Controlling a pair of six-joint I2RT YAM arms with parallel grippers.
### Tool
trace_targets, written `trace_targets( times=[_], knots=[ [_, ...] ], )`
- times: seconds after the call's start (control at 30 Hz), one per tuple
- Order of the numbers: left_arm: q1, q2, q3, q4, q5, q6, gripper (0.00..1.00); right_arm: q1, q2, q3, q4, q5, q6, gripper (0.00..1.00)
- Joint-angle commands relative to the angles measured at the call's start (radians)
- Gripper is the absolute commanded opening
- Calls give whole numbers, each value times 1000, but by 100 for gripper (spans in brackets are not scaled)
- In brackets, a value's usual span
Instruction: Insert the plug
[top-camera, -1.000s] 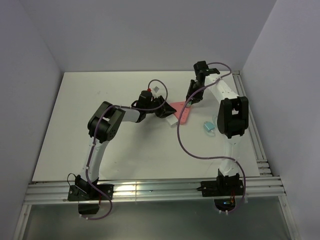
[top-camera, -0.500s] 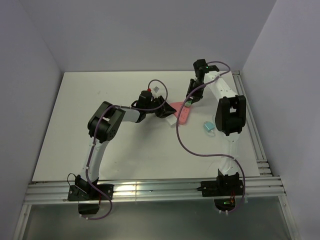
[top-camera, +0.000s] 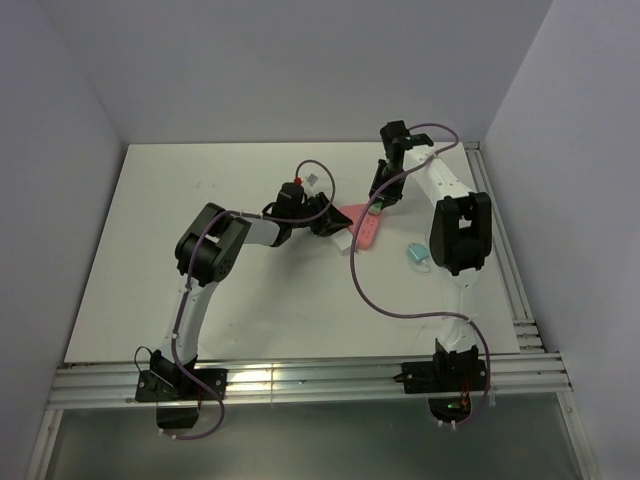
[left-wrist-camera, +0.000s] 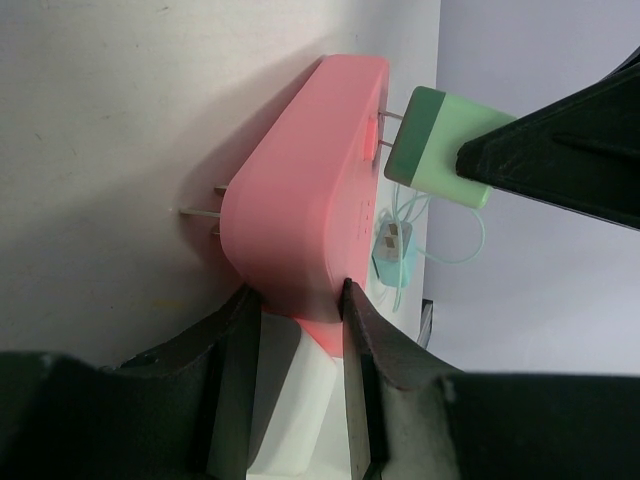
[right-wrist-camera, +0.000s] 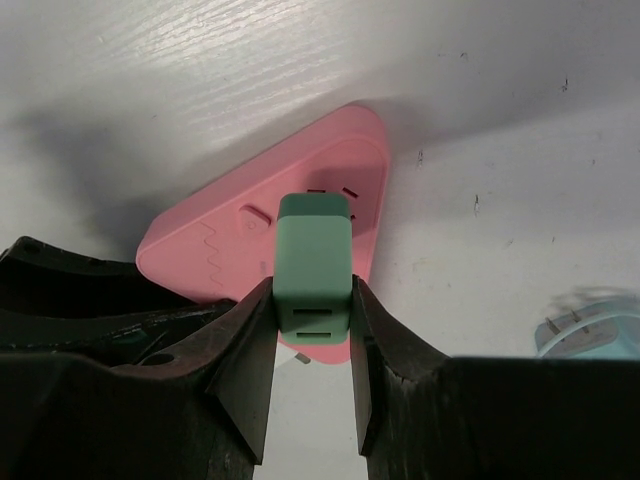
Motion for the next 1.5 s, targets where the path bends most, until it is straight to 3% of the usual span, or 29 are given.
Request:
trace_targets(
  times=[0.0, 0.13, 0.43, 0.77, 1.07, 1.43, 1.47],
  knots=[
    [-59, 0, -55, -88, 37, 105, 0, 50, 162, -170, -89, -37, -13, 0],
    [-60, -32, -142, -43, 52, 93, 0, 57, 137, -239, -20, -67, -12, 0],
    [-66, -81, -205, -55, 38, 113, 0, 65, 18, -224, -71, -41, -67, 0],
    [-85, -100, -282, -2, 40, 93, 0, 74, 97, -135, -118, -6, -110, 0],
    [-91, -121, -295, 9, 44, 84, 0, 140, 120, -216, -46, 22, -65, 0],
    [-82, -127, -288, -6, 7, 107, 0, 122, 160, -225, -42, -32, -91, 0],
    [-82, -124, -288, 18, 10, 101, 4, 120, 150, -241, -42, -29, -90, 0]
  ],
)
